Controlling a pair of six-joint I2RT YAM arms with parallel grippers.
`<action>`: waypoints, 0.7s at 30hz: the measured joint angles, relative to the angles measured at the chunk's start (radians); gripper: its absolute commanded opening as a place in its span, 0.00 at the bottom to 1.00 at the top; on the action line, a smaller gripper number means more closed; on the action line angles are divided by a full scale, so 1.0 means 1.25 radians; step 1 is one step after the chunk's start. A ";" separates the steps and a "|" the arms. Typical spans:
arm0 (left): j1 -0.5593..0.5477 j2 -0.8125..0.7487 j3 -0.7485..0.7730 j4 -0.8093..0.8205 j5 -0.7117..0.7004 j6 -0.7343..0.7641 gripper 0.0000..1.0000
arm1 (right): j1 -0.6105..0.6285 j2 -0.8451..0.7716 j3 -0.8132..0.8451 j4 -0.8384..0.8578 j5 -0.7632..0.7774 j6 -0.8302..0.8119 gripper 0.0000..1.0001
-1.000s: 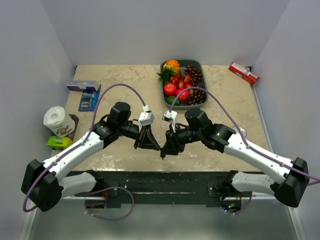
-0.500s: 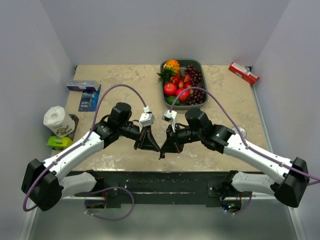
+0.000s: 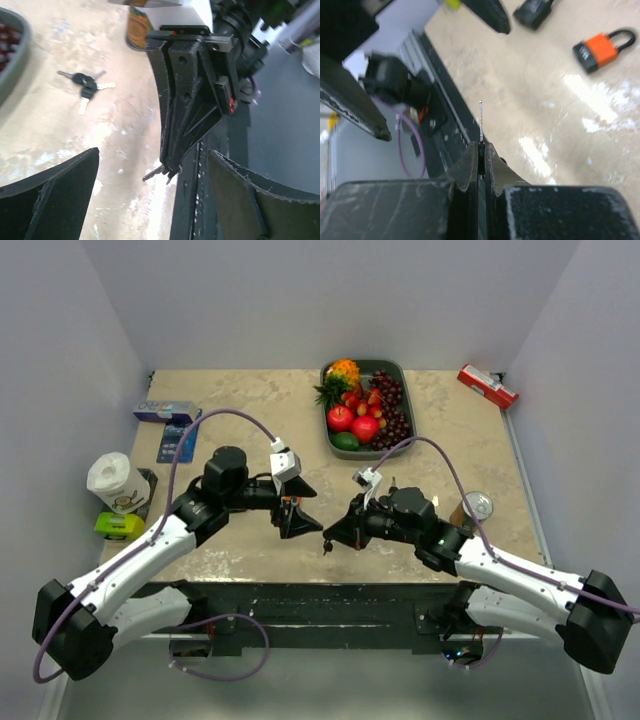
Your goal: Unlock with the key
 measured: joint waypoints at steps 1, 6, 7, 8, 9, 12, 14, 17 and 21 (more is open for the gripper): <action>0.000 -0.011 -0.006 0.016 -0.023 -0.010 0.94 | 0.000 -0.002 -0.012 0.032 0.019 0.016 0.00; 0.009 -0.021 -0.018 0.053 -0.167 -0.059 0.94 | 0.000 -0.001 -0.040 0.151 0.126 0.081 0.00; 0.010 -0.015 -0.017 0.049 -0.204 -0.067 0.94 | 0.000 0.002 -0.040 0.166 0.149 0.092 0.00; 0.012 -0.001 -0.015 0.037 -0.255 -0.072 0.94 | 0.000 0.005 -0.040 0.182 0.170 0.102 0.00; 0.014 0.013 -0.013 0.028 -0.291 -0.075 0.94 | 0.000 0.010 -0.040 0.196 0.191 0.112 0.00; 0.015 0.070 -0.007 -0.016 -0.406 -0.075 0.93 | -0.007 0.016 -0.050 0.231 0.240 0.139 0.00; 0.015 0.109 -0.003 -0.044 -0.458 -0.075 0.92 | -0.016 0.012 -0.064 0.243 0.262 0.157 0.00; 0.015 0.178 0.019 -0.085 -0.529 -0.075 0.90 | -0.035 -0.007 -0.094 0.247 0.289 0.179 0.00; 0.015 0.283 0.075 -0.132 -0.601 -0.074 0.90 | -0.042 -0.042 -0.105 0.231 0.308 0.189 0.00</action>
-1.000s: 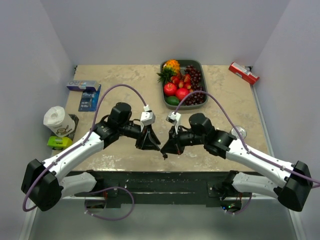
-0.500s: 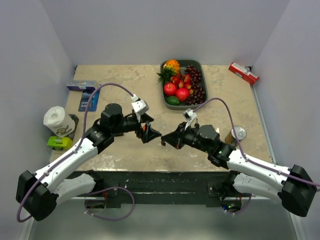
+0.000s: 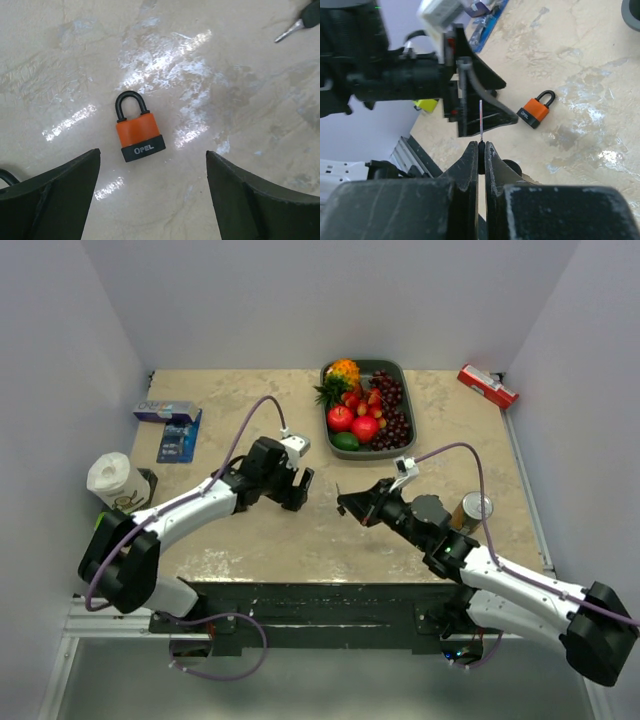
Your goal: Unlock with the key
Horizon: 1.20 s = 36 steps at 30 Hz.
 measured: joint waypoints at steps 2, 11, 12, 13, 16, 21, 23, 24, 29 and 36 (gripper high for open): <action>0.000 0.040 0.025 -0.017 -0.025 0.002 0.90 | 0.000 -0.021 0.000 -0.009 0.002 0.000 0.00; 0.003 0.219 0.168 -0.091 -0.086 0.029 0.90 | 0.000 -0.101 -0.004 -0.080 0.016 -0.006 0.00; 0.004 0.231 0.172 -0.093 -0.085 0.029 0.90 | 0.000 -0.107 -0.004 -0.086 0.019 -0.006 0.00; 0.004 0.243 0.173 -0.098 -0.084 0.029 0.90 | 0.000 -0.114 -0.004 -0.094 0.021 -0.008 0.00; 0.004 0.265 0.173 -0.117 -0.079 0.028 0.87 | 0.000 -0.135 -0.005 -0.117 0.023 -0.012 0.00; 0.004 0.286 0.173 -0.123 -0.047 0.027 0.74 | 0.000 -0.143 -0.010 -0.128 0.025 -0.013 0.00; 0.004 0.296 0.173 -0.127 -0.043 0.027 0.71 | 0.001 -0.140 -0.014 -0.130 0.025 -0.013 0.00; 0.004 0.301 0.173 -0.129 -0.043 0.027 0.70 | 0.001 -0.137 -0.015 -0.130 0.025 -0.013 0.00; 0.004 0.311 0.173 -0.141 -0.061 0.030 0.61 | 0.001 -0.123 -0.019 -0.130 0.024 -0.012 0.00; 0.001 0.323 0.186 -0.150 -0.082 0.036 0.59 | 0.001 -0.116 -0.019 -0.128 0.024 -0.012 0.00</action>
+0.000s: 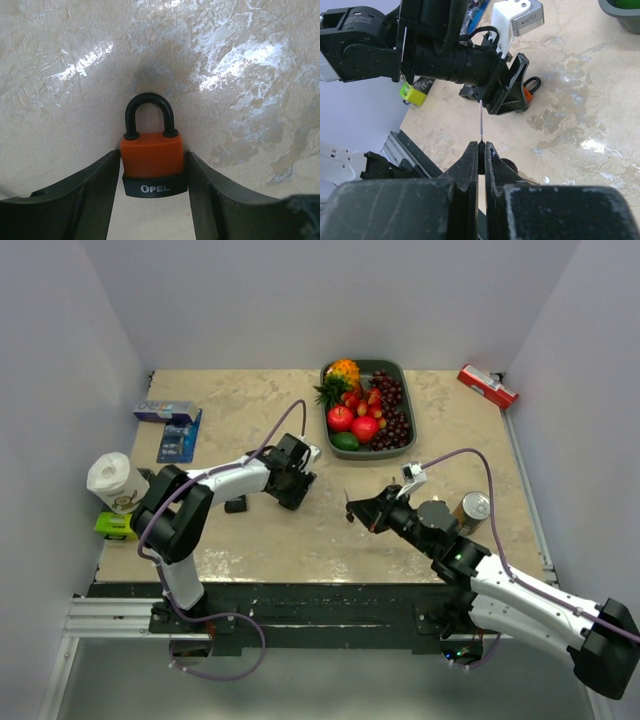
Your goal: Unlock with the key
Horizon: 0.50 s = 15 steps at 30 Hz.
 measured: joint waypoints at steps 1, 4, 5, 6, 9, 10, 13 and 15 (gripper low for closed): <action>-0.003 0.002 0.002 0.000 -0.004 0.001 0.59 | 0.000 0.002 0.000 -0.001 0.000 0.000 0.00; -0.009 0.005 0.005 0.001 -0.016 0.008 0.59 | 0.000 0.004 -0.001 0.000 0.000 0.000 0.00; -0.009 0.006 0.005 0.001 -0.017 0.009 0.58 | 0.000 0.004 -0.001 0.000 0.000 0.000 0.00; -0.009 0.007 0.007 0.000 -0.018 0.010 0.52 | 0.000 0.004 -0.002 0.000 0.000 0.000 0.00; -0.011 0.015 0.017 -0.003 -0.014 0.015 0.26 | 0.000 0.004 -0.004 -0.001 0.000 0.000 0.00; -0.013 0.017 0.020 -0.004 -0.014 0.015 0.15 | 0.000 0.004 -0.004 -0.001 0.000 0.000 0.00; -0.012 0.018 0.022 -0.002 -0.010 0.014 0.00 | 0.000 0.001 -0.004 -0.002 0.000 0.000 0.00; -0.012 0.018 0.022 0.000 -0.005 0.013 0.00 | 0.000 -0.004 -0.004 -0.004 0.001 -0.001 0.00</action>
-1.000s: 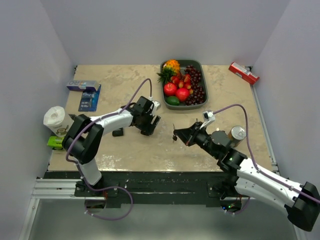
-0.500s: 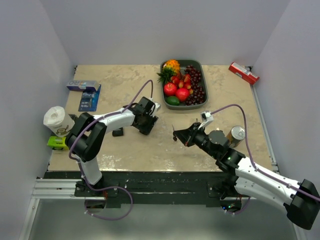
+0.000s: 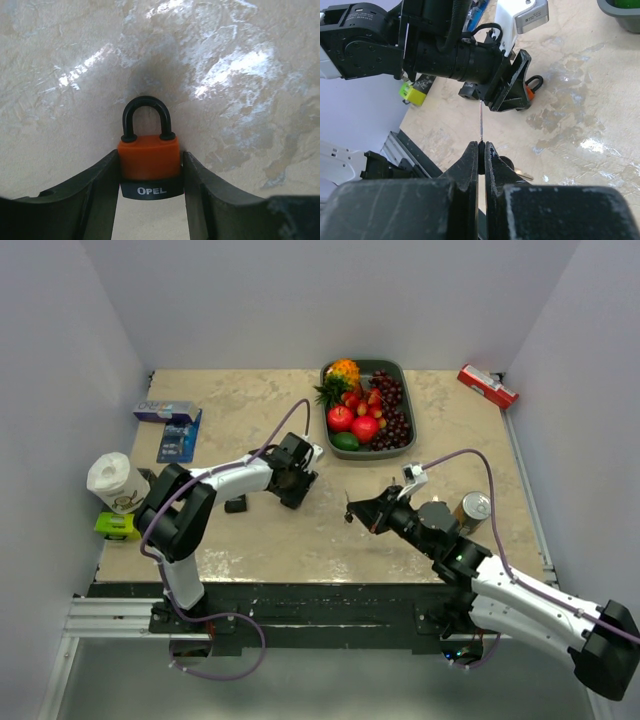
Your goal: Unlock with the key
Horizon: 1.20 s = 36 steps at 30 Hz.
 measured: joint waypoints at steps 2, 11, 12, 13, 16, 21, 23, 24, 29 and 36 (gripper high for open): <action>0.002 -0.001 0.000 0.009 0.019 -0.005 0.00 | 0.000 -0.006 -0.001 -0.003 0.001 -0.002 0.00; 0.093 -0.128 -0.082 0.178 0.264 -0.191 0.00 | 0.002 0.040 0.008 -0.018 -0.002 -0.043 0.00; 0.113 -0.154 -0.099 0.221 0.289 -0.227 0.00 | 0.004 0.063 0.016 -0.020 -0.002 -0.047 0.00; 0.136 -0.185 -0.121 0.280 0.316 -0.281 0.00 | 0.009 0.086 0.027 -0.021 -0.002 -0.051 0.00; 0.182 -0.253 -0.183 0.421 0.352 -0.396 0.00 | 0.040 0.176 0.076 -0.018 0.006 -0.060 0.00; 0.215 -0.343 -0.344 0.621 0.385 -0.577 0.00 | 0.121 0.325 0.169 0.012 0.041 -0.068 0.00; 0.232 -0.353 -0.402 0.677 0.402 -0.638 0.00 | 0.139 0.380 0.205 0.023 0.053 -0.071 0.00; 0.242 -0.353 -0.425 0.698 0.407 -0.664 0.00 | 0.145 0.408 0.224 0.030 0.060 -0.072 0.00; 0.276 -0.355 -0.469 0.752 0.424 -0.748 0.00 | 0.150 0.491 0.281 0.044 0.094 -0.070 0.00; 0.277 -0.388 -0.469 0.800 0.434 -0.777 0.00 | 0.149 0.546 0.328 0.044 0.107 -0.064 0.00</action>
